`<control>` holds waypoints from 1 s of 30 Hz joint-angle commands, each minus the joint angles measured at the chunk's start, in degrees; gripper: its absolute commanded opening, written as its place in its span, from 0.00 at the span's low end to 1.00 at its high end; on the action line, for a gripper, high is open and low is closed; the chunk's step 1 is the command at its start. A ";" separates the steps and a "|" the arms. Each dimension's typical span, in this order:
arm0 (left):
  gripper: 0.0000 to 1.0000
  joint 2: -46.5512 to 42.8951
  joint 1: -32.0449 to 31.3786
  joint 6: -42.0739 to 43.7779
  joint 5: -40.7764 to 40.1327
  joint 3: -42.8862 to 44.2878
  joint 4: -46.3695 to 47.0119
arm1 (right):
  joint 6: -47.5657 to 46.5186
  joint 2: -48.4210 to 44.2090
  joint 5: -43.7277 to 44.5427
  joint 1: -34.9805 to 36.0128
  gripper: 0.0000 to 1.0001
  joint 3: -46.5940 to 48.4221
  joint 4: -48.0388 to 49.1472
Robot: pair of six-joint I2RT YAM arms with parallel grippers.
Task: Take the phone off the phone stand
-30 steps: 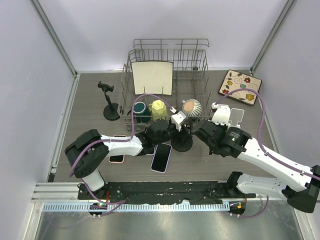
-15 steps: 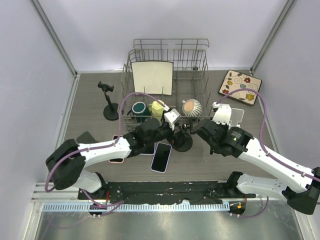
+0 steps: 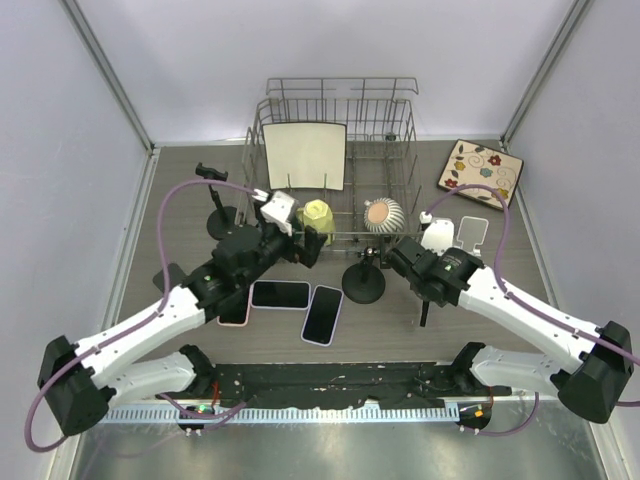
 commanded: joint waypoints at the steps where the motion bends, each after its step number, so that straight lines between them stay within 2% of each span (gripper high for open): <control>1: 1.00 -5.44 2.78 4.39 1.53 0.16 -3.68 | 0.18 -1.50 -1.71 -0.43 0.01 1.73 3.37; 5: 1.00 -5.54 1.73 2.39 9.97 -0.72 -1.40 | -0.08 -2.55 -3.38 -0.43 0.01 7.52 2.41; 7: 1.00 -3.79 -3.00 3.78 7.45 -0.20 -0.17 | -0.35 -2.30 -4.52 -0.60 0.01 10.08 0.32; 8: 1.00 -3.08 -5.11 7.18 6.31 0.15 0.01 | -0.26 -1.94 -4.87 -0.60 0.01 12.61 -0.74; 9: 1.00 -1.94 -9.22 8.34 4.55 0.59 0.27 | 0.00 -1.59 -5.31 -0.60 0.01 13.77 -1.62; 15: 1.00 6.23 -17.85 8.80 -0.55 4.19 6.60 | 3.60 -2.82 -11.02 -0.60 0.01 16.77 -1.64; 18: 1.00 11.14 -22.33 11.95 -3.80 6.91 8.45 | 5.71 -4.05 -14.45 -0.60 0.01 16.42 0.47; 26: 1.00 18.72 -29.12 13.54 -10.05 10.79 11.35 | 8.00 -5.54 -18.93 -0.60 0.01 16.41 3.20; 30: 1.00 20.39 -31.05 14.68 -17.58 11.32 12.23 | 8.79 -6.16 -21.39 -0.60 0.01 16.59 4.78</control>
